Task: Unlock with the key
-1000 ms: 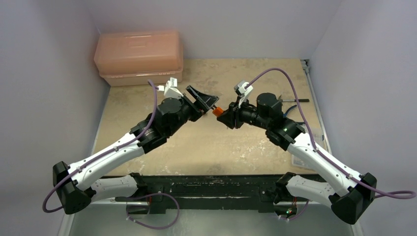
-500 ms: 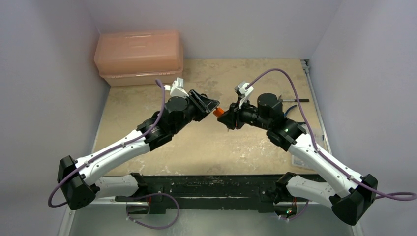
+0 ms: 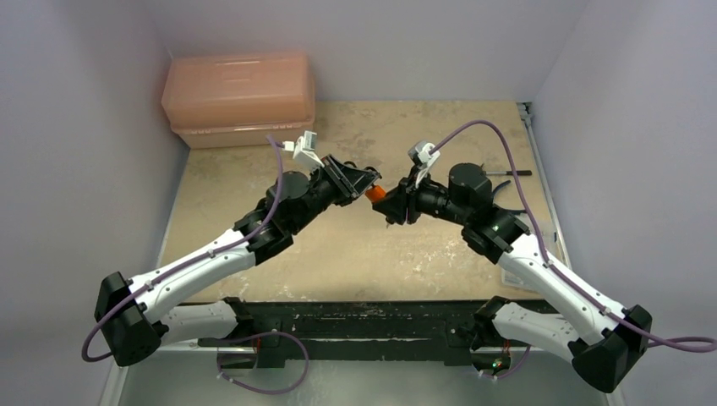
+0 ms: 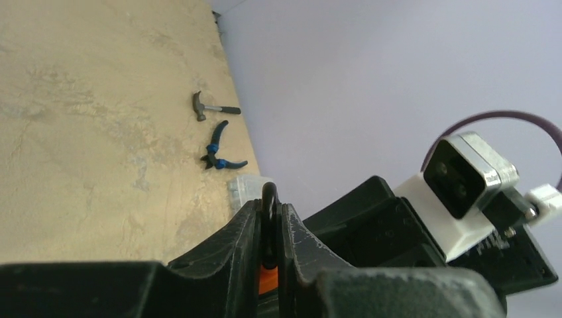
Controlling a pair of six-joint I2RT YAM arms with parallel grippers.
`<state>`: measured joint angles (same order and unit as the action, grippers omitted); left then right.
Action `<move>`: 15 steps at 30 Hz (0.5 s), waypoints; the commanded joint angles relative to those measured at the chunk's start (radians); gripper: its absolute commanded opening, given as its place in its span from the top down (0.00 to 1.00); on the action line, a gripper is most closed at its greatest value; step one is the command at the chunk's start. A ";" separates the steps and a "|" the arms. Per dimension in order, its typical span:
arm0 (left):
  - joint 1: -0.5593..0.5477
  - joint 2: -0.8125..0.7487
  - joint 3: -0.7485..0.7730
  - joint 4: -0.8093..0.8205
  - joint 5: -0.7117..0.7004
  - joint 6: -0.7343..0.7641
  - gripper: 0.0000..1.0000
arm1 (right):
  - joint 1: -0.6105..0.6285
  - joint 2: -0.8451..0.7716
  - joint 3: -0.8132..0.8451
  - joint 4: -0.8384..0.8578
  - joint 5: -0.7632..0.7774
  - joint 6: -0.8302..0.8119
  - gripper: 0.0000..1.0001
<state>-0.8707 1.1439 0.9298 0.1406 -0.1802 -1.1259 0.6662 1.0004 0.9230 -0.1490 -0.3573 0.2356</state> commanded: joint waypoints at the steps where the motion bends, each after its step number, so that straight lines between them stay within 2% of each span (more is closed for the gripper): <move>1: 0.005 -0.078 -0.021 0.224 0.107 0.198 0.90 | 0.002 -0.042 0.020 0.104 -0.130 0.032 1.00; 3: 0.005 -0.086 -0.017 0.242 0.170 0.278 0.99 | 0.000 -0.034 0.034 0.107 -0.183 0.042 1.00; 4: 0.006 -0.089 -0.010 0.246 0.222 0.311 1.00 | 0.000 -0.028 0.045 0.104 -0.212 0.044 1.00; 12: 0.006 -0.148 -0.007 0.301 0.446 0.521 1.00 | -0.022 -0.024 0.102 0.142 -0.440 0.091 1.00; 15: 0.005 -0.171 -0.013 0.305 0.544 0.635 1.00 | -0.051 -0.034 0.089 0.209 -0.503 0.129 1.00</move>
<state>-0.8639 1.0183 0.9031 0.3321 0.1806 -0.6800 0.6407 0.9829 0.9722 -0.0734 -0.7033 0.3050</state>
